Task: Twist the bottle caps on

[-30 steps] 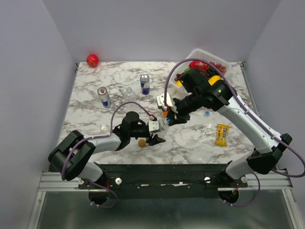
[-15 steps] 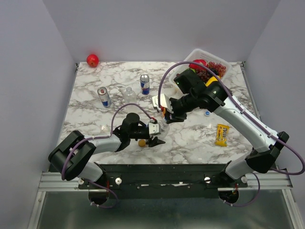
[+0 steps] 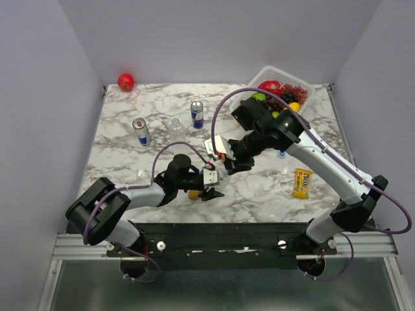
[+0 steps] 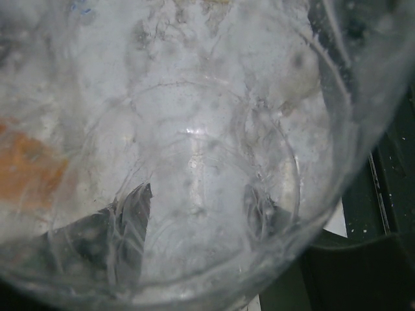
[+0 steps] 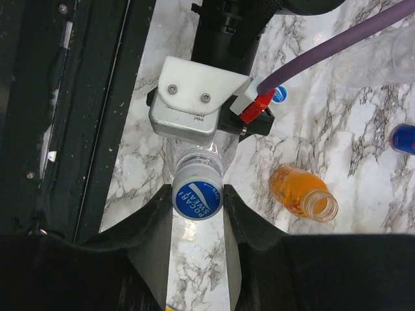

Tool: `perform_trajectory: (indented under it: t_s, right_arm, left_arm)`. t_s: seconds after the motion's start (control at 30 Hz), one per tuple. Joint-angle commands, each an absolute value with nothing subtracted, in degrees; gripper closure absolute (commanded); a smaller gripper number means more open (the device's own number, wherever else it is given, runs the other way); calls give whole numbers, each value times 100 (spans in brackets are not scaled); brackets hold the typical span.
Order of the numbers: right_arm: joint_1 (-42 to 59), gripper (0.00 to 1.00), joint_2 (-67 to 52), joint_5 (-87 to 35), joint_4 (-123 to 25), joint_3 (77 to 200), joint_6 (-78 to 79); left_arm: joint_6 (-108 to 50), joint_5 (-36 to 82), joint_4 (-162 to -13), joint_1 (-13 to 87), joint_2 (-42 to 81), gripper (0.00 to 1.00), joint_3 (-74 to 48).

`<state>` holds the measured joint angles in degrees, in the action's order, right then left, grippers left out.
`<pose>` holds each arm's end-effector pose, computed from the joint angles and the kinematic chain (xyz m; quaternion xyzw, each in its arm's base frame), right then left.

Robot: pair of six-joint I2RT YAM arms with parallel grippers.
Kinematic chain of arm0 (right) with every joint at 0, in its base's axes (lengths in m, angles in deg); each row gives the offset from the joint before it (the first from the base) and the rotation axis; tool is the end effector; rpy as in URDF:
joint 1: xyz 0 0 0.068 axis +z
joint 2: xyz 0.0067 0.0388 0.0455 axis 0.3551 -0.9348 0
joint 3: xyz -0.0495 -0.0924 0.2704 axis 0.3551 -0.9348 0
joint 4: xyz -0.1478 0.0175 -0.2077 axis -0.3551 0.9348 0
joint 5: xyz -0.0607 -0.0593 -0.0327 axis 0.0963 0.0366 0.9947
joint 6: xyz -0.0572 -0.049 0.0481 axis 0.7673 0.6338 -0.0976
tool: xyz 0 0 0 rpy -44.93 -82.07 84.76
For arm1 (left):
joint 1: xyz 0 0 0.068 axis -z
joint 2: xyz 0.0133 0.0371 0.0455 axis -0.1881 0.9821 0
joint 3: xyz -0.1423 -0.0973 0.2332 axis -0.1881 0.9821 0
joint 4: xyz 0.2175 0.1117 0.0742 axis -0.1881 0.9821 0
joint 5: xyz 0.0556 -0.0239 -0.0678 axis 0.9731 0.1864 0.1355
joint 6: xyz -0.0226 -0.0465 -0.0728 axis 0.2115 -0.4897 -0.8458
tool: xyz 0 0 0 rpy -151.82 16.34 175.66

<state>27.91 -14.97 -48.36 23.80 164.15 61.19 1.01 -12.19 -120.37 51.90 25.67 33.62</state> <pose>0.1707 0.2542 0.3812 -0.7693 0.5351 0.2369 0.2563 0.1789 -0.2285 0.1808 0.5607 0.5623 -0.4043 0.4538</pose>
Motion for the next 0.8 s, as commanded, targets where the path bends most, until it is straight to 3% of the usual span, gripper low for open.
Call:
perform_trajectory:
  t_s: [0.0, 0.53, 0.77]
  right_arm:
    - [2868, 68, -1596, -4872, 2771, 16516, 6175]
    - [3097, 67, -1613, -4222, 2665, 16296, 5779]
    - [3097, 64, -1693, -3950, 2481, 16191, 4665]
  left_arm:
    - [186, -1133, -12344, 5224, 2393, 100, 3321]
    - [-60, -896, -12757, 5224, 2332, 100, 3312]
    - [-437, -554, -12810, 5242, 2332, 100, 3259]
